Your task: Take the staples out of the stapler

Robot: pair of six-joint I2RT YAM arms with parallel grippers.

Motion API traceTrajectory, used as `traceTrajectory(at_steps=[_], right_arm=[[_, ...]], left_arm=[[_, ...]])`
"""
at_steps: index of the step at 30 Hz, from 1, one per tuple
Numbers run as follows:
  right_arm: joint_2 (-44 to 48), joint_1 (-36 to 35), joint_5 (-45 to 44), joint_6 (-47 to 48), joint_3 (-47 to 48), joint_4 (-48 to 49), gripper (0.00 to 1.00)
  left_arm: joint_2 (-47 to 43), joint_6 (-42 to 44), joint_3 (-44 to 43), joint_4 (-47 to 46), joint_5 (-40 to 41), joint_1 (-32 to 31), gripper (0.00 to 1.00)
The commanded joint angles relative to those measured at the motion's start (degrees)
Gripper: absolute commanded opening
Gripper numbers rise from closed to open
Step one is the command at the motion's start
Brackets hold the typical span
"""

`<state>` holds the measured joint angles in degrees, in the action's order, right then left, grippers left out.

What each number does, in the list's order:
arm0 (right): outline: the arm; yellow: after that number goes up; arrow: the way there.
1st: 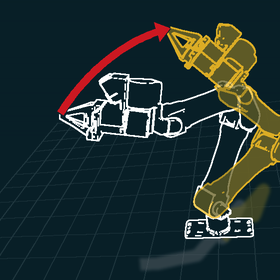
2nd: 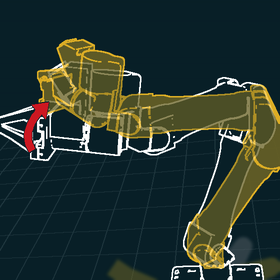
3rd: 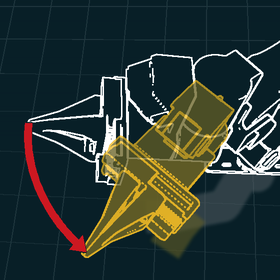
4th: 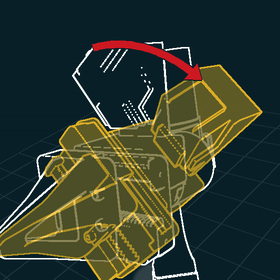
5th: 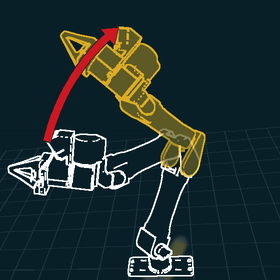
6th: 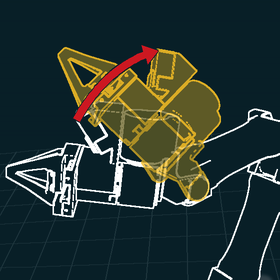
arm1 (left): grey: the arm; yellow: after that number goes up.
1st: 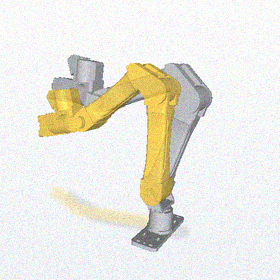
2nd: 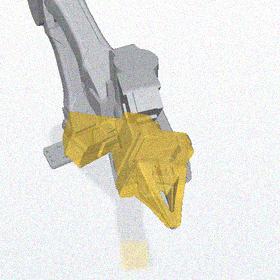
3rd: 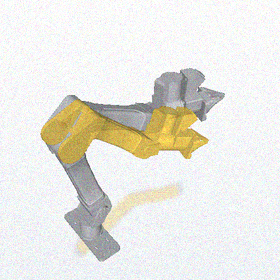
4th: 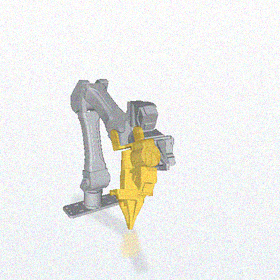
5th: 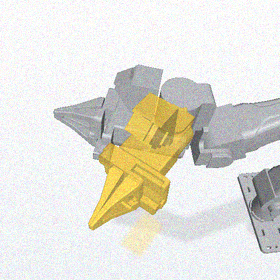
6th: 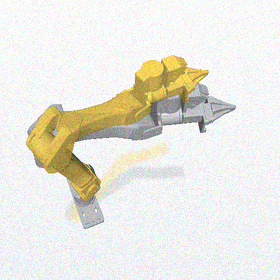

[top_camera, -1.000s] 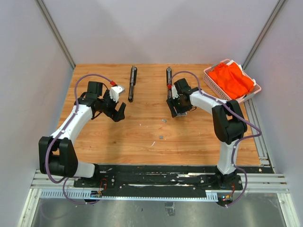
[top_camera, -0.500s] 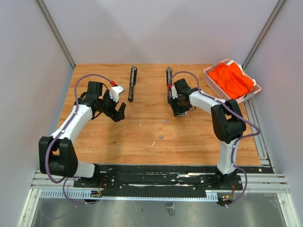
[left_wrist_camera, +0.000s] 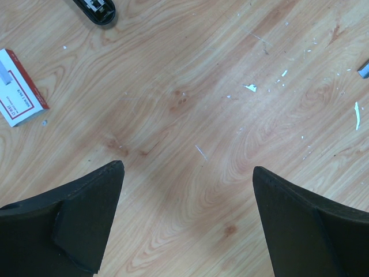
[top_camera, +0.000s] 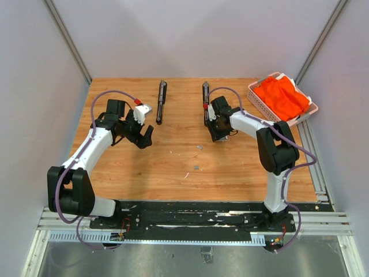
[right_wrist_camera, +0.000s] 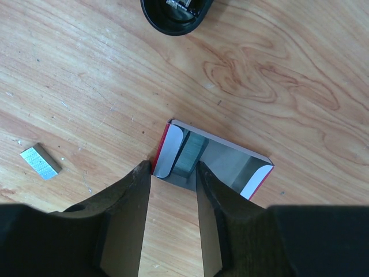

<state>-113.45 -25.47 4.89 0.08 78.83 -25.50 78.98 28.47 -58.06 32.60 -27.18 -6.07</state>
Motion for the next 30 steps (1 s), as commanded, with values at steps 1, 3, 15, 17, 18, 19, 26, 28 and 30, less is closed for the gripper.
traceTrajectory(at_steps=[1, 3, 15, 17, 18, 19, 26, 28, 30], right_arm=[[-0.8, -0.8, -1.6, 1.1, 0.4, -0.7, 0.37], [-0.9, -0.8, -1.8, 1.4, 0.9, -1.1, 0.4], [5.1, -1.3, -1.2, 5.6, 2.7, -3.4, 0.63], [6.3, -2.0, -1.8, 7.6, 2.7, -4.0, 0.67], [7.1, -2.5, -2.9, 8.6, 2.7, -4.1, 0.68], [7.9, -3.0, -3.9, 9.5, 2.6, -4.0, 0.69], [9.7, -3.5, 4.1, 12.3, 2.4, -4.2, 0.7], [9.0, -3.7, 9.8, 14.0, 2.5, -4.7, 0.7], [8.1, -4.4, 13.8, 14.9, 3.0, -4.7, 0.65]], left_arm=[[0.5, 0.3, 0.5, -1.4, -1.5, 0.6, 0.98], [0.4, 0.3, 0.5, -1.3, -1.5, 0.6, 0.98], [0.5, 0.3, 0.5, -1.3, -1.6, 0.6, 0.98], [0.4, 0.3, 0.5, -1.3, -1.6, 0.6, 0.98], [0.4, 0.3, 0.4, -1.3, -1.5, 0.6, 0.98], [0.4, 0.2, 0.4, -1.3, -1.4, 0.6, 0.98], [0.5, 0.2, 0.3, -1.3, -1.2, 0.6, 0.98], [0.4, 0.2, 0.3, -1.3, -1.2, 0.6, 0.98], [0.3, 0.2, 0.3, -1.2, -1.1, 0.6, 0.98]])
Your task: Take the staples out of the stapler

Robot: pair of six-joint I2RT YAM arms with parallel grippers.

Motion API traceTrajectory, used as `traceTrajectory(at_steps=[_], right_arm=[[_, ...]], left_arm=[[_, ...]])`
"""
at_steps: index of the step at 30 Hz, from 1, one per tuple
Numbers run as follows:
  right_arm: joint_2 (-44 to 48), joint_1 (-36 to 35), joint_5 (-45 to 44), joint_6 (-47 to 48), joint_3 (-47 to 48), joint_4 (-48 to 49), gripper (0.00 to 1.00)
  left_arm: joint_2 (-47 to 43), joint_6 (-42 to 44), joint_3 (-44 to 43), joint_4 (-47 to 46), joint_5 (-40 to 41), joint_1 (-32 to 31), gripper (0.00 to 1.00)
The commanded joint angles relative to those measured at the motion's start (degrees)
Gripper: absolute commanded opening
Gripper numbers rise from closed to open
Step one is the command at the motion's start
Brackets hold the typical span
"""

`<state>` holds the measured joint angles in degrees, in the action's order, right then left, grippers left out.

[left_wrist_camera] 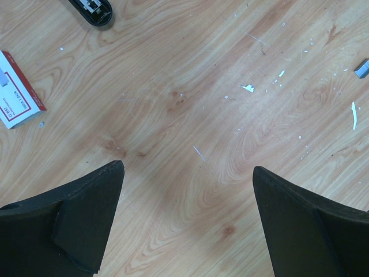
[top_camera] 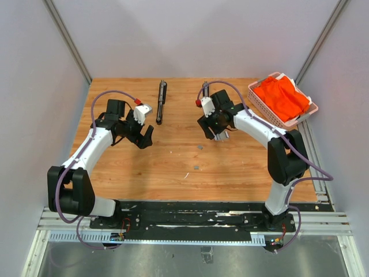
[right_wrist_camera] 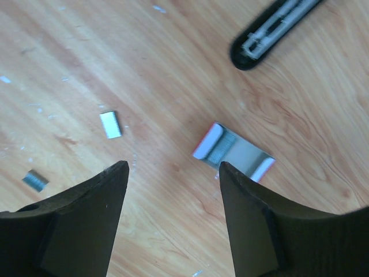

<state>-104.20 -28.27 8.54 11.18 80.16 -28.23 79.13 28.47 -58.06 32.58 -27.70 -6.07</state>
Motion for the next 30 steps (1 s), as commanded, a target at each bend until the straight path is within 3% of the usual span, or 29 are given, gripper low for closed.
traceTrajectory(at_steps=[1, 8, 30], right_arm=[[-1.9, -2.1, 11.3, 4.2, 2.2, -2.2, 0.64], [-7.2, -3.7, 16.9, 6.4, 6.8, -5.5, 0.56], [-14.7, -5.9, 14.0, 8.6, 8.0, -7.7, 0.46]], left_arm=[[0.0, 0.3, 0.4, -1.2, -0.5, 0.6, 0.98], [-0.3, 0.5, 0.5, -1.2, -0.6, 0.6, 0.98], [-0.7, 0.6, 0.7, -1.2, -0.9, 0.6, 0.98]])
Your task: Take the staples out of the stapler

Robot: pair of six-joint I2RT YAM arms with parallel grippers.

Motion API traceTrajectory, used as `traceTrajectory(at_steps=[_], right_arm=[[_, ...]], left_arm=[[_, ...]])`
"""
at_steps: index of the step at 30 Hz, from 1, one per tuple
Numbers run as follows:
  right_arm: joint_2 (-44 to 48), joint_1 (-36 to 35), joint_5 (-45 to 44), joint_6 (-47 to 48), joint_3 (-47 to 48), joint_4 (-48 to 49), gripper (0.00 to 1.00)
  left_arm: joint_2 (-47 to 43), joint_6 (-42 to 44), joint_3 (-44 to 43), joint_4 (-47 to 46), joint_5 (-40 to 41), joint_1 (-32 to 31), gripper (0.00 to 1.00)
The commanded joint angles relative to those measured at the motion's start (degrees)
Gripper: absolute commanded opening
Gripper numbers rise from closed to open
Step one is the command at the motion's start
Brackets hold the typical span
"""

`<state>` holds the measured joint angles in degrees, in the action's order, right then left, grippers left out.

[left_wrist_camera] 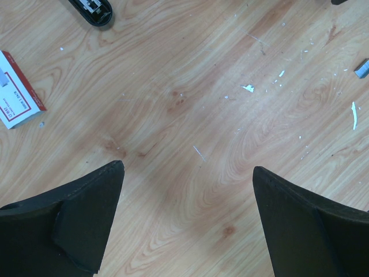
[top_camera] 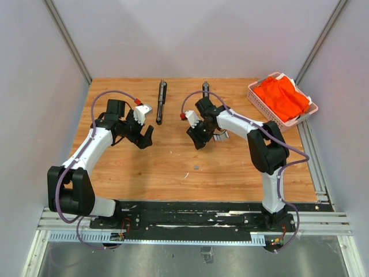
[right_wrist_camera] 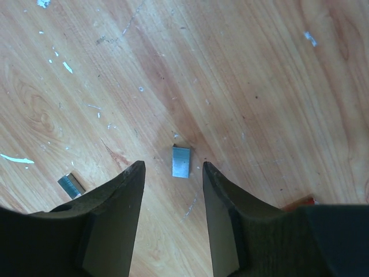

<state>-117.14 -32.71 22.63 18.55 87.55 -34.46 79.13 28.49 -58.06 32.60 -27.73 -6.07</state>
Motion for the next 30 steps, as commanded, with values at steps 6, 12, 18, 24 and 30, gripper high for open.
traceTrajectory(at_steps=[6, 12, 18, 24, 30], right_arm=[[-2.6, -1.7, -1.1, 1.2, 0.7, -1.7, 0.45], [-3.1, -2.0, -1.8, 1.1, 0.6, -1.7, 0.41], [-3.3, -2.1, -2.6, 1.2, 0.4, -1.8, 0.34], [-3.2, -2.1, -3.0, 1.2, 0.2, -1.7, 0.31], [-3.0, -2.1, -3.1, 1.0, 0.2, -1.4, 0.24]], left_arm=[[-0.8, 0.7, 0.8, -1.2, -0.9, 0.6, 0.98], [-0.9, 0.7, 0.8, -1.2, -1.0, 0.7, 0.98], [-0.8, 0.8, 0.8, -1.2, -1.1, 0.7, 0.98], [-0.9, 0.8, 0.8, -1.1, -1.2, 0.7, 0.98], [-1.3, 0.8, 0.8, -1.1, -1.1, 0.7, 0.98]])
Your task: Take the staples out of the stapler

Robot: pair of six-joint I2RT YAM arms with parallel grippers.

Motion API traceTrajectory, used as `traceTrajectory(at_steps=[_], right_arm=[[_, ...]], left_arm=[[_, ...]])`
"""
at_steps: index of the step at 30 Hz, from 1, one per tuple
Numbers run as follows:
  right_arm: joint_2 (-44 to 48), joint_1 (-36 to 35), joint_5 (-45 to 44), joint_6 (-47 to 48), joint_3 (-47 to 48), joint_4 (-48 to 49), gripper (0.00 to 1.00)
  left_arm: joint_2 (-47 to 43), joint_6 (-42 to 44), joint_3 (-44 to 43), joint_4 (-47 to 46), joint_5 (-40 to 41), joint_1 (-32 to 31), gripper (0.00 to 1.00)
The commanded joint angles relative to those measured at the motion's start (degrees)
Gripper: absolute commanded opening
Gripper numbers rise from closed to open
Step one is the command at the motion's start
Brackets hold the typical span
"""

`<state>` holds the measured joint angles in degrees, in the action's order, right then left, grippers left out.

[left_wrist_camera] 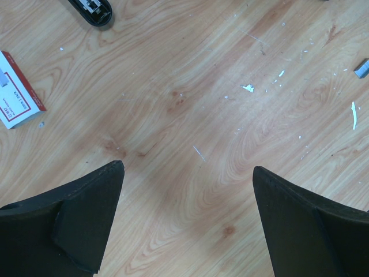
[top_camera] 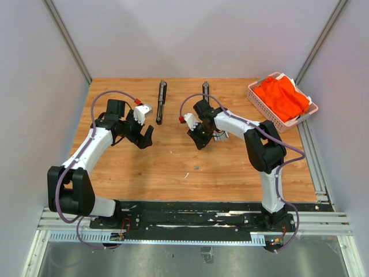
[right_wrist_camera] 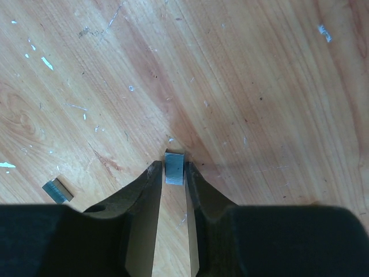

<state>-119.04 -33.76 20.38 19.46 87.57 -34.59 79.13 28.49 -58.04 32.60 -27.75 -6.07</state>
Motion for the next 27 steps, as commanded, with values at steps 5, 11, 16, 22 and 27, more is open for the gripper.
traceTrajectory(at_steps=[5, 11, 16, 22, 27], right_arm=[[-1.0, -1.1, -1.2, -0.1, 0.2, -1.2, 0.2], [-0.5, -1.1, -1.0, -0.3, 0.2, -0.9, 0.19], [1.2, -1.1, -0.7, -0.6, -0.2, -0.1, 0.18], [2.7, -1.0, -0.3, -0.6, -0.5, 0.2, 0.17], [3.8, -1.1, -0.3, -0.7, -0.6, 0.3, 0.17]], left_arm=[[-1.2, 0.8, 0.8, -1.1, -1.2, 0.8, 0.98], [-1.0, 0.8, 0.8, -1.2, -1.3, 0.8, 0.98], [-1.0, 0.8, 0.8, -1.2, -1.3, 0.8, 0.98], [-0.9, 0.7, 0.8, -1.1, -1.3, 0.8, 0.98], [-0.9, 0.7, 0.8, -1.1, -1.3, 0.8, 0.98]])
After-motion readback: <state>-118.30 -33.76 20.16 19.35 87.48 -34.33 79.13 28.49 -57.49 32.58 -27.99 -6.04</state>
